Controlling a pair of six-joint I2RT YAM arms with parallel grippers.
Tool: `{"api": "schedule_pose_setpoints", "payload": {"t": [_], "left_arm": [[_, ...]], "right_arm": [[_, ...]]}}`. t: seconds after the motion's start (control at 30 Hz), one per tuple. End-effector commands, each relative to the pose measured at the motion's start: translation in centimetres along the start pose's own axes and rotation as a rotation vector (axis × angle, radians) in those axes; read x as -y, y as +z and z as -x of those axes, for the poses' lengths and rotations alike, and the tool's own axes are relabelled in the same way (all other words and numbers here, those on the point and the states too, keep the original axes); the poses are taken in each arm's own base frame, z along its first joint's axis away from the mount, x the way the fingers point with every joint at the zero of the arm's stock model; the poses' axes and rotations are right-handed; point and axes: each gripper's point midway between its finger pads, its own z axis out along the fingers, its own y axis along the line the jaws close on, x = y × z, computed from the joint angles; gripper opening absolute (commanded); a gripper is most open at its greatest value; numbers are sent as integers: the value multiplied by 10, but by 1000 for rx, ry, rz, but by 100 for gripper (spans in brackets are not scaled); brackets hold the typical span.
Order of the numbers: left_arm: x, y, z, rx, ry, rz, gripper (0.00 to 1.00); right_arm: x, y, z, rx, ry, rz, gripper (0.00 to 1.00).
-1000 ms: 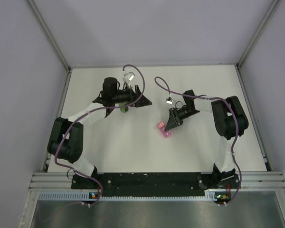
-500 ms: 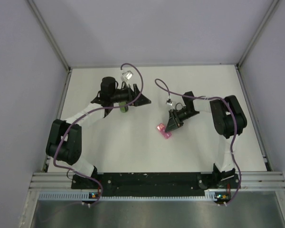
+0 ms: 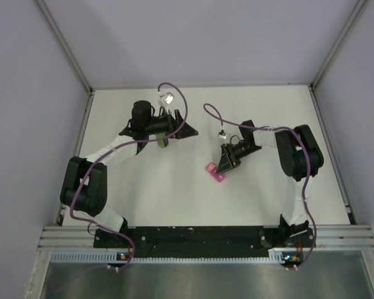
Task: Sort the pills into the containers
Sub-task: Place the pill container at the center of the board.
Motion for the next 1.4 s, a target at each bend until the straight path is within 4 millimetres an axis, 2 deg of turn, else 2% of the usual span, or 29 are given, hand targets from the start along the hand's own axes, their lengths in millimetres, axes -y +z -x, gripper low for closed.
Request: {"api": "schedule_pose_setpoints", "payload": {"t": [0.0,0.47,1.0,1.23,1.37], "left_arm": [[15,-7,14,45,62,-34,89],[19,-8,14,44,58,-48,89],[20,-9,16,49,58,-49,89],[21,-11,22,64,90,-29,89],[14,-20,34,102,137,61,89]], "right_arm": [[19,0,3,2,-49,-73,39],[24,-10,9,24,-62,-123,44],[35,-31,14,40,-131,-314,47],[25,-45,22,77,-179,-365,47],[7,-72,43,159,-257,-453,48]]}}
